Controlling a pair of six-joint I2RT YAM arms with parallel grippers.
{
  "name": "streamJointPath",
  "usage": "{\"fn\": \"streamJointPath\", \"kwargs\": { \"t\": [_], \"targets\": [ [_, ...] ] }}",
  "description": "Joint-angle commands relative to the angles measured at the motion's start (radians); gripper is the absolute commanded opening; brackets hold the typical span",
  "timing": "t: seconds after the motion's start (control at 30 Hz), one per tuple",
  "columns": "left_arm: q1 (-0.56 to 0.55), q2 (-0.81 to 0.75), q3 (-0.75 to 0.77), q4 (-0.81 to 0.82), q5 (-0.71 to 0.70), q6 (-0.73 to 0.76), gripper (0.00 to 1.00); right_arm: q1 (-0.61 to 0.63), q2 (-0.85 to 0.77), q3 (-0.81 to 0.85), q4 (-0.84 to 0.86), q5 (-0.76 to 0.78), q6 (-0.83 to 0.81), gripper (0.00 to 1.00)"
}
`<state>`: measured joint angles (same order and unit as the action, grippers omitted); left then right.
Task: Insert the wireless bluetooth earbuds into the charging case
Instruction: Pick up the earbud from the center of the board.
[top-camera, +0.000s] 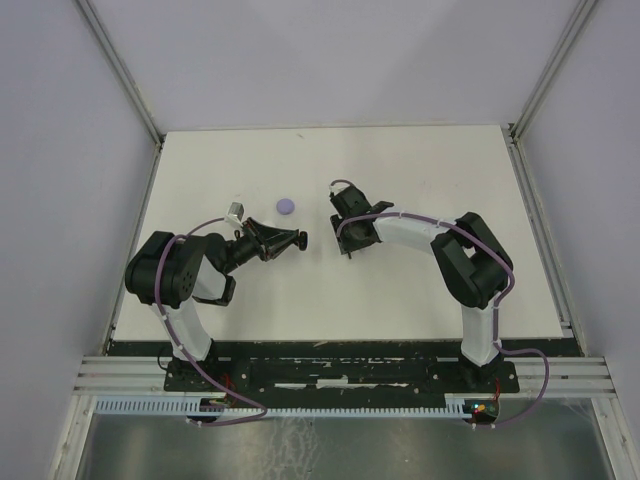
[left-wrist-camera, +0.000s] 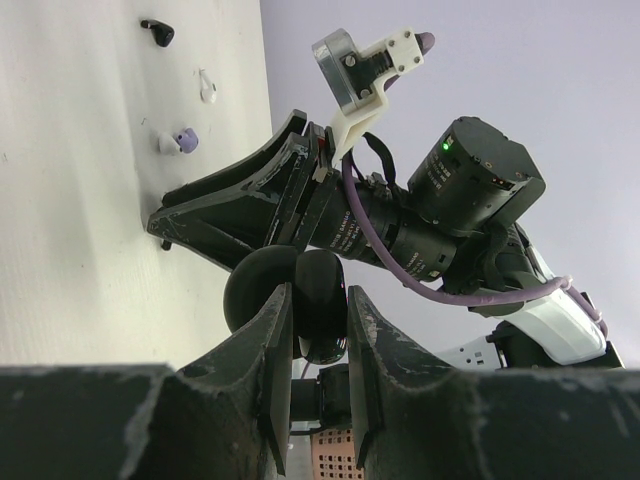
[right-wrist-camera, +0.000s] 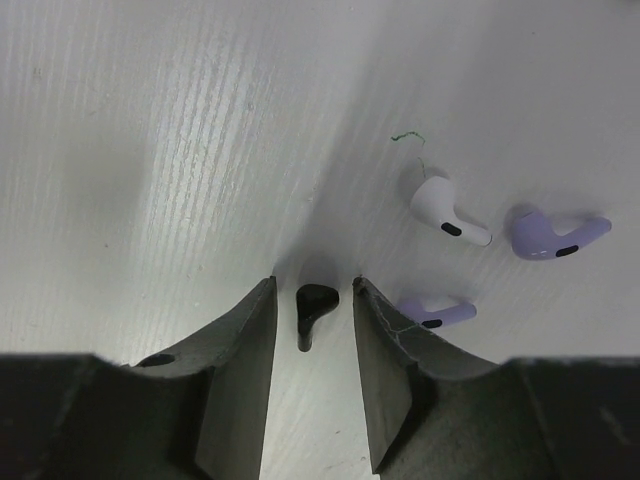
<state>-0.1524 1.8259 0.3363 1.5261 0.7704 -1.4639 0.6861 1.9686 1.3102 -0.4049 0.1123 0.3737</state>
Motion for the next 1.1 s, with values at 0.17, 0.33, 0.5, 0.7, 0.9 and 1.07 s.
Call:
{"fn": "streamJointPath", "kwargs": {
  "t": [0.17,0.33,0.5,0.7,0.9,1.07],
  "targets": [
    [0.005,-0.005,-0.005,0.204,0.030,-0.016,0.03,0.002,-0.016,-0.031,-0.074,0.029,0.021,0.41],
    [0.004,-0.005,-0.006,0.203,0.031,-0.015,0.03,0.001,-0.010,-0.030,-0.073,0.026,0.020,0.36],
    [0.004,-0.002,-0.008,0.203,0.032,-0.015,0.03,0.001,-0.015,-0.029,-0.067,0.030,0.009,0.33],
    [0.004,-0.002,-0.008,0.203,0.033,-0.013,0.03,0.002,-0.013,-0.022,-0.068,0.029,0.001,0.26],
    [0.004,-0.001,-0.008,0.203,0.033,-0.016,0.03,0.002,-0.083,-0.055,-0.003,0.034,-0.033,0.17],
    [-0.001,-0.004,0.008,0.203,0.049,-0.051,0.03,0.000,-0.232,-0.129,0.141,0.002,-0.111,0.03]
  ]
}}
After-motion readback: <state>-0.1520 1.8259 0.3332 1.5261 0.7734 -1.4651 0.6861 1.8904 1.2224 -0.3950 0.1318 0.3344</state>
